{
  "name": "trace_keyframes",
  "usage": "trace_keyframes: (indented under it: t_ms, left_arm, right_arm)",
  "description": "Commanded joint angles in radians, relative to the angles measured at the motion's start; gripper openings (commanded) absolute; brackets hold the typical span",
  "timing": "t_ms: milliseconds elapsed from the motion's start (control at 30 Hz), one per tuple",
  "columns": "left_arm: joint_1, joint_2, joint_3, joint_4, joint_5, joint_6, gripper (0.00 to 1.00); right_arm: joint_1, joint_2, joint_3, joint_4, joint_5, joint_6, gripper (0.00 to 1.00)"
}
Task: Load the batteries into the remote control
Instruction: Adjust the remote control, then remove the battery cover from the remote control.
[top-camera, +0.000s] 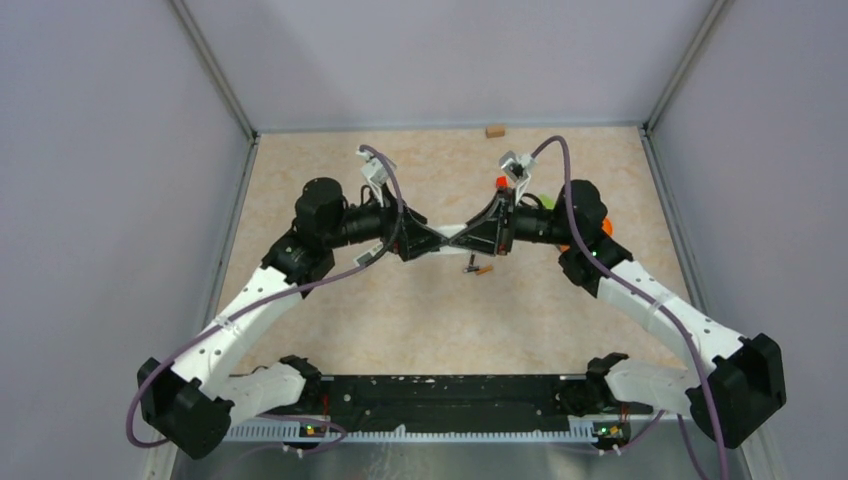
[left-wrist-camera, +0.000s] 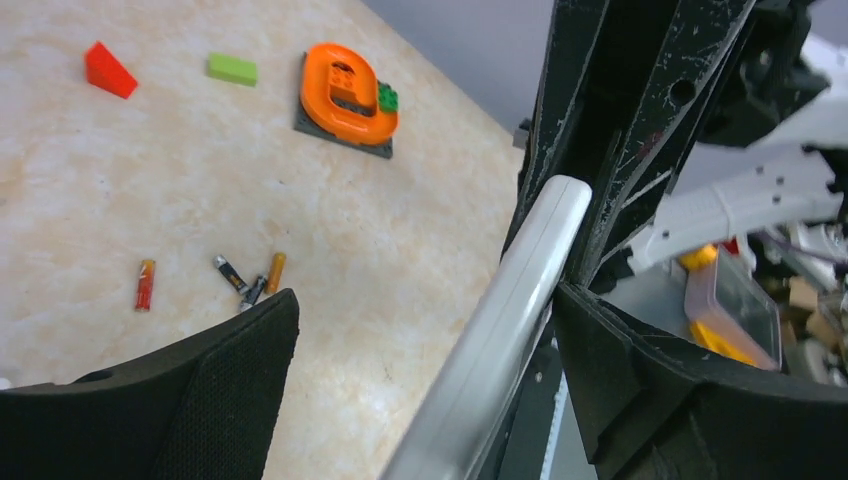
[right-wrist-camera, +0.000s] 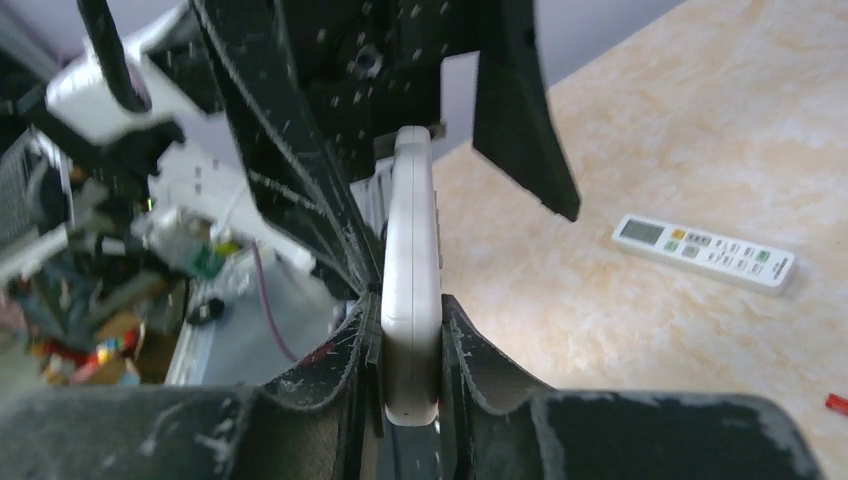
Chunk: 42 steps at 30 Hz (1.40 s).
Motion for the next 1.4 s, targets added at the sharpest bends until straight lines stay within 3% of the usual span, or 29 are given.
trace_keyframes:
  t_ms: [0, 167, 267, 433, 567, 833, 1233, 1300, 1367]
  left_arm:
    - [0.007, -0.087, -0.087, 0.256, -0.239, -0.212, 0.99]
    - [0.022, -0.155, -0.071, 0.190, -0.432, -0.290, 0.99]
    - [0.026, -0.163, -0.085, 0.220, -0.454, -0.397, 0.99]
    - [0.026, -0.085, -0.185, 0.639, -0.279, -0.570, 0.99]
    - [0.025, -0.002, -0.184, 0.776, -0.209, -0.666, 0.92]
    - [0.025, 0.003, -0.283, 1.063, -0.284, -0.769, 0.69]
    - [0.024, -0.016, -0.246, 1.020, -0.287, -0.719, 0.30]
    - [0.026, -0.012, -0.244, 1.023, -0.286, -0.723, 0.19]
    - [0.025, -0.011, -0.240, 1.027, -0.274, -0.715, 0.00]
  right_arm:
    - [0.015, -0.056, -0.036, 0.333, 0.243, 0.269, 0.00]
    - [0.015, -0.088, -0.122, 0.458, 0.482, 0.412, 0.00]
    - [0.016, -0.091, -0.179, 0.568, 0.588, 0.510, 0.00]
    - [0.046, -0.032, -0.197, 0.674, 0.658, 0.642, 0.00]
    - [0.104, 0.007, -0.229, 0.815, 0.727, 0.718, 0.00]
    - [0.149, 0.087, -0.248, 0.943, 0.752, 0.828, 0.00]
    - [0.173, 0.145, -0.213, 0.901, 0.746, 0.845, 0.01]
    - [0.175, 0.155, -0.208, 0.900, 0.741, 0.844, 0.02]
    - [0.175, 0.163, -0.196, 0.892, 0.717, 0.826, 0.06]
